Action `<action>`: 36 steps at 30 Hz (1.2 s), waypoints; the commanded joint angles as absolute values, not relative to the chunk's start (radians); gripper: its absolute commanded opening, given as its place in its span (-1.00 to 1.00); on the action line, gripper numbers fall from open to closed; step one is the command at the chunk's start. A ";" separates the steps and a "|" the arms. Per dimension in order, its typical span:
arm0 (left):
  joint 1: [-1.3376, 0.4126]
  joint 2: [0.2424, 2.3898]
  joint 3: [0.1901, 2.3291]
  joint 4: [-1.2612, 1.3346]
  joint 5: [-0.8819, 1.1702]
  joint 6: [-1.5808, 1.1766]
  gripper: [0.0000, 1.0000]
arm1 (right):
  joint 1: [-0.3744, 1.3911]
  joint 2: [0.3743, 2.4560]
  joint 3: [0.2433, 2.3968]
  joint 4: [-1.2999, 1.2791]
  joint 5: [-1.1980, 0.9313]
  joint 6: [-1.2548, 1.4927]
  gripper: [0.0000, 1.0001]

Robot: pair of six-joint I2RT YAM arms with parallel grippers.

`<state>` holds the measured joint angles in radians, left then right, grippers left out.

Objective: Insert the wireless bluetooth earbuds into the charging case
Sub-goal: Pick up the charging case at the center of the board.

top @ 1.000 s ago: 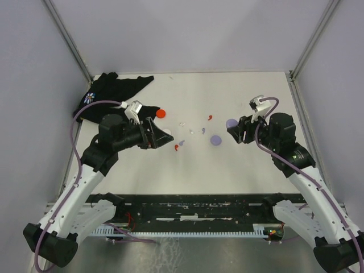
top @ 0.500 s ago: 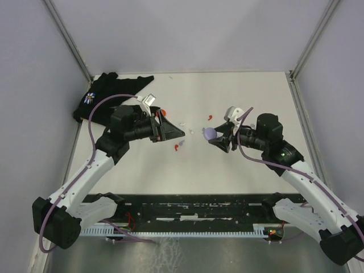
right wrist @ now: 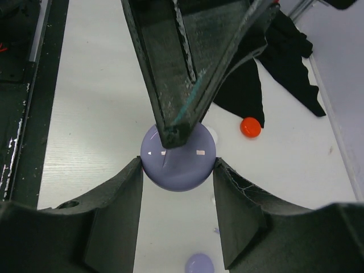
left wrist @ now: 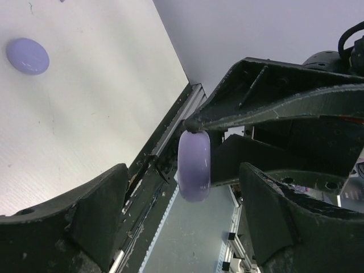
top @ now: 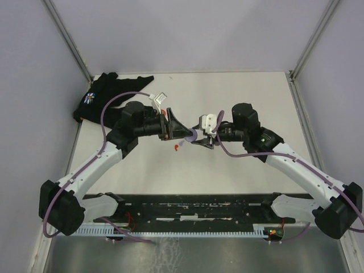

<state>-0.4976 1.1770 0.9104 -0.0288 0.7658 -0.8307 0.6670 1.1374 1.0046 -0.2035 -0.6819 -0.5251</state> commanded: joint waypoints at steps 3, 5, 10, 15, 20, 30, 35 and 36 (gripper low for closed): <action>-0.502 1.200 0.981 -0.039 0.824 -0.805 0.57 | 0.705 1.195 1.099 -0.217 -0.719 -0.648 -0.34; -0.502 1.207 0.992 -0.053 0.827 -0.789 0.46 | 0.713 1.209 1.107 -0.223 -0.719 -0.664 -0.34; -0.503 1.224 1.005 -0.076 0.833 -0.764 -0.03 | 0.724 1.228 1.114 -0.218 -0.707 -0.688 -0.30; -0.502 1.216 1.004 -0.091 0.819 -0.747 -0.52 | 0.727 1.227 1.109 -0.200 -0.697 -0.681 -0.16; -0.501 1.174 0.997 -0.118 0.725 -0.721 -0.86 | 0.726 1.192 1.068 -0.108 -0.641 -0.589 0.19; -0.499 1.007 0.848 0.077 0.361 -0.851 -0.95 | 0.725 1.113 0.965 0.138 -0.395 0.010 0.52; -0.502 0.920 0.688 0.301 0.205 -1.022 -0.95 | 0.724 1.095 0.913 0.292 -0.251 0.438 0.56; -0.501 0.911 0.668 0.338 0.186 -1.043 -0.95 | 0.725 1.098 0.911 0.306 -0.234 0.504 0.57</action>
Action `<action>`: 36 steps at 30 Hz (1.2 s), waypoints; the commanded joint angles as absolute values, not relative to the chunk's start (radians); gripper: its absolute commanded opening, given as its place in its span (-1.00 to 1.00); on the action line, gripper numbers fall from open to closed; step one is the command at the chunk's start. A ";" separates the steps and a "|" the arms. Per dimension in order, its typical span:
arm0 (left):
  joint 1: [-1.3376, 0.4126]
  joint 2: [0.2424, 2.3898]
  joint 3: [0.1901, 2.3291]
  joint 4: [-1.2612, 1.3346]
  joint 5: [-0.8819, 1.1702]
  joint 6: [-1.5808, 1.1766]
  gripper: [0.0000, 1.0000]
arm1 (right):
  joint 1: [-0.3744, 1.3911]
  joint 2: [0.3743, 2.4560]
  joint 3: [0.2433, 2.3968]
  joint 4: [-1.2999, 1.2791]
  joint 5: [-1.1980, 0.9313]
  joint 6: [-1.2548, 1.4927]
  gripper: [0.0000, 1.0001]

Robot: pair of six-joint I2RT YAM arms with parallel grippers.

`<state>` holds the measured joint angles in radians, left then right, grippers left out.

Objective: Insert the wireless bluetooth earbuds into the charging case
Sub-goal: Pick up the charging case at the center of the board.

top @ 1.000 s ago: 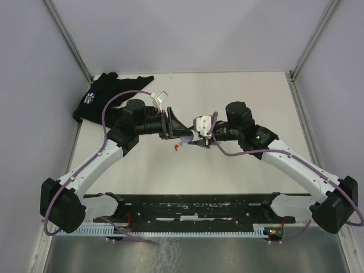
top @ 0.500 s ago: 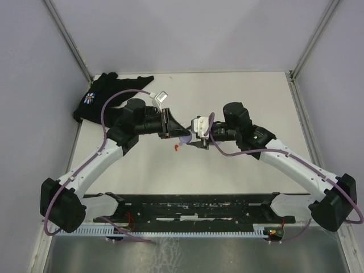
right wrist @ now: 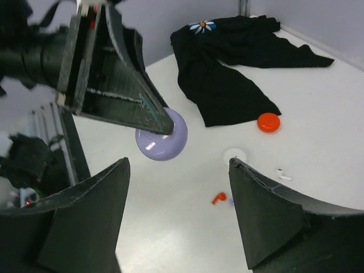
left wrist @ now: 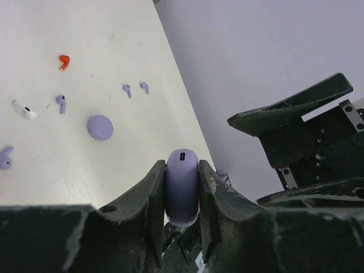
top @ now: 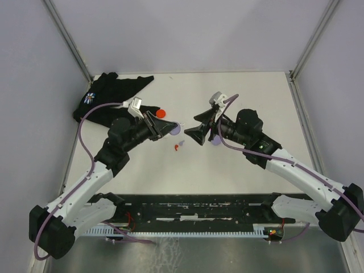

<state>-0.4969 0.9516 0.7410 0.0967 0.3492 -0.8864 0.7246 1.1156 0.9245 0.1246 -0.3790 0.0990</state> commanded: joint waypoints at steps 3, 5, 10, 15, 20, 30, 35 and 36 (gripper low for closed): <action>-0.502 0.902 0.639 0.403 0.140 -1.099 -0.95 | 0.728 1.107 0.896 0.352 -0.178 0.660 0.62; -0.502 0.905 0.629 0.435 0.127 -1.135 -0.95 | 0.729 1.114 0.874 0.406 -0.155 0.738 0.62; -0.503 0.912 0.614 0.504 0.097 -1.220 -0.95 | 0.740 1.180 0.869 0.511 -0.167 0.877 0.56; -0.508 0.933 0.588 0.593 0.072 -1.325 -0.95 | 0.760 1.241 0.868 0.608 -0.153 0.966 0.44; -0.520 0.940 0.589 0.617 0.049 -1.339 -0.95 | 0.772 1.291 0.879 0.659 -0.142 1.005 0.36; -0.543 0.965 0.582 0.691 0.041 -1.382 -0.95 | 0.782 1.346 0.909 0.757 -0.178 1.034 0.05; -0.545 0.965 0.576 0.698 0.035 -1.381 -0.95 | 0.784 1.367 0.914 0.804 -0.191 1.059 -0.12; -0.545 0.965 0.573 0.700 0.037 -1.380 -0.95 | 0.784 1.371 0.916 0.814 -0.200 1.060 -0.20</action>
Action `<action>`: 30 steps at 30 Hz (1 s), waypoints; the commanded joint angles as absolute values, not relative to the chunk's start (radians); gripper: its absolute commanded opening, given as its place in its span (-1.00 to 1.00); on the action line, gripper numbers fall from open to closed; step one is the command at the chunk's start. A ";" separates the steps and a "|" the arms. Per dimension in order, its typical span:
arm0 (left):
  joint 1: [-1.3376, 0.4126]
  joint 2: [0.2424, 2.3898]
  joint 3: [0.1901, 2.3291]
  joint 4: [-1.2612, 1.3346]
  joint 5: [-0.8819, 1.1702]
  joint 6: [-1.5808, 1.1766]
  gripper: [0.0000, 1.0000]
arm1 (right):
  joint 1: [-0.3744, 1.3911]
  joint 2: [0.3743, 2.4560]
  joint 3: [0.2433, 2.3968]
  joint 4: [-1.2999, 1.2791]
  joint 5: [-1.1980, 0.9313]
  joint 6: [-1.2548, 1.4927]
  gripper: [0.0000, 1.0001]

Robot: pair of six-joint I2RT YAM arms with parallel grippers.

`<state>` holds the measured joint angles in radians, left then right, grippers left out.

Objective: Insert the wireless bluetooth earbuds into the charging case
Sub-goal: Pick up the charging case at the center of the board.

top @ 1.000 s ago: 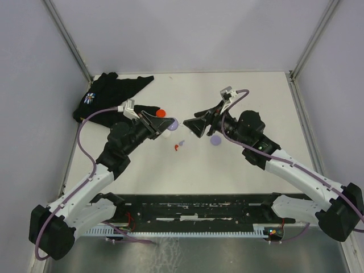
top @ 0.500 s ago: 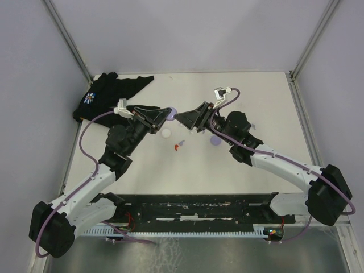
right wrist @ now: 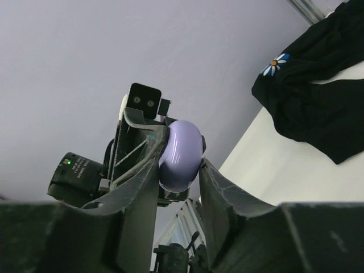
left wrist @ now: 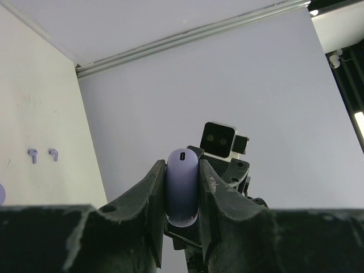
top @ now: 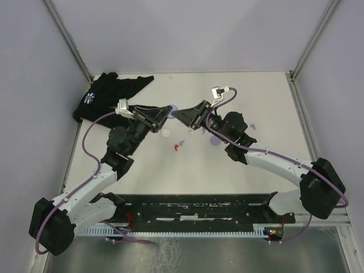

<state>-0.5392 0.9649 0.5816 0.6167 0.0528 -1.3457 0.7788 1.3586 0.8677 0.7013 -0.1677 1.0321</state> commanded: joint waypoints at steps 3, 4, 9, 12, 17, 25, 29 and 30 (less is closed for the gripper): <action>-0.545 0.962 0.555 0.719 0.044 -1.382 -0.90 | 0.784 1.374 0.921 0.819 -0.215 1.056 -0.46; -0.545 0.955 0.547 0.721 0.042 -1.381 -0.84 | 0.783 1.370 0.919 0.812 -0.219 1.045 -0.54; -0.545 0.889 0.498 0.700 0.004 -1.346 -0.26 | 0.773 1.324 0.939 0.676 -0.265 0.960 -0.94; -0.545 0.857 0.481 0.681 0.002 -1.302 0.21 | 0.757 1.299 0.952 0.611 -0.307 0.931 -0.96; -0.539 0.774 0.489 0.560 0.019 -1.140 0.68 | 0.707 1.270 1.042 0.360 -0.431 0.835 -0.96; -0.533 0.665 0.657 0.183 0.143 -0.711 0.78 | 0.647 1.286 1.370 -0.337 -0.637 0.432 -0.96; -0.534 0.711 0.783 0.021 0.288 -0.526 0.77 | 0.637 1.319 1.527 -0.610 -0.679 0.242 -0.96; -0.533 0.727 0.814 -0.015 0.325 -0.477 0.74 | 0.637 1.342 1.577 -0.684 -0.686 0.194 -0.96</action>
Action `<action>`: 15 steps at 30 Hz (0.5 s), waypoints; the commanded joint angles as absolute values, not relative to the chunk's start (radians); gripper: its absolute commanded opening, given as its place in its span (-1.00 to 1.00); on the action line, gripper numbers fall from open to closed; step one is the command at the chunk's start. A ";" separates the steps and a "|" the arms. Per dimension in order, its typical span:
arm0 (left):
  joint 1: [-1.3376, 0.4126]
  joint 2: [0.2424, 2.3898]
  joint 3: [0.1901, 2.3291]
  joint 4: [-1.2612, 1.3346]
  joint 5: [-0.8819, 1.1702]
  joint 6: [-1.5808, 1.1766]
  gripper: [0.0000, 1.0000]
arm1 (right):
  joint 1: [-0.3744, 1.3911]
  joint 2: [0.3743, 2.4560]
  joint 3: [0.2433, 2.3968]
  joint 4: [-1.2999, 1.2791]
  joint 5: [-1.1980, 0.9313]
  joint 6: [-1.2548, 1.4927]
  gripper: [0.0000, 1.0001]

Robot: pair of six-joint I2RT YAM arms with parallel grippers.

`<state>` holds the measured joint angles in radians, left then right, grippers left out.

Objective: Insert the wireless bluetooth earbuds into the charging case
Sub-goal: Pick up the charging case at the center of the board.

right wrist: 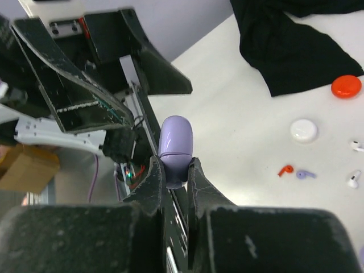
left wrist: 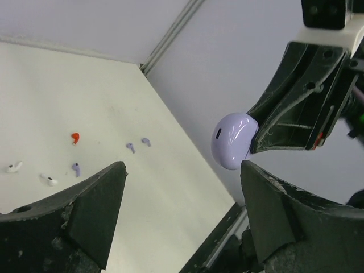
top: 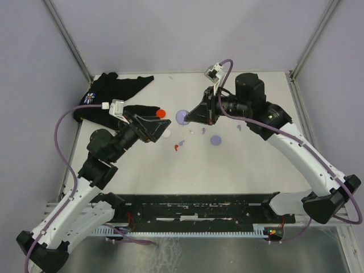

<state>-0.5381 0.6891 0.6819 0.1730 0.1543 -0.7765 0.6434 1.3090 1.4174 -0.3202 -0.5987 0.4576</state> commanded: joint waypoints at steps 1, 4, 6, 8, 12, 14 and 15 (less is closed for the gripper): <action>-0.532 0.746 0.842 -0.051 0.357 -0.437 0.73 | 0.637 1.362 1.626 -0.758 -0.691 0.148 -0.96; -0.532 0.802 0.916 -0.133 0.454 -0.332 0.71 | 0.637 1.431 1.770 -0.969 -0.683 -0.003 -0.96; -0.533 0.836 0.961 -0.170 0.522 -0.264 0.71 | 0.638 1.464 1.861 -1.092 -0.669 -0.080 -0.96; -0.532 0.874 1.002 -0.190 0.592 -0.219 0.71 | 0.639 1.490 1.920 -1.166 -0.662 -0.145 -0.96; -0.532 0.950 1.074 -0.188 0.722 -0.174 0.63 | 0.648 1.527 1.985 -1.231 -0.661 -0.216 -0.96; -0.532 0.986 1.101 -0.182 0.776 -0.161 0.60 | 0.657 1.541 1.999 -1.241 -0.663 -0.239 -0.96; -0.533 1.007 1.113 -0.181 0.811 -0.155 0.58 | 0.664 1.546 2.005 -1.247 -0.664 -0.253 -0.96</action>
<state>-0.5362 0.9600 1.0294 -0.1825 0.6231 -0.2630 0.6441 1.5337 1.9419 -1.1526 -0.6533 -0.1326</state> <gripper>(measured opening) 0.805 0.112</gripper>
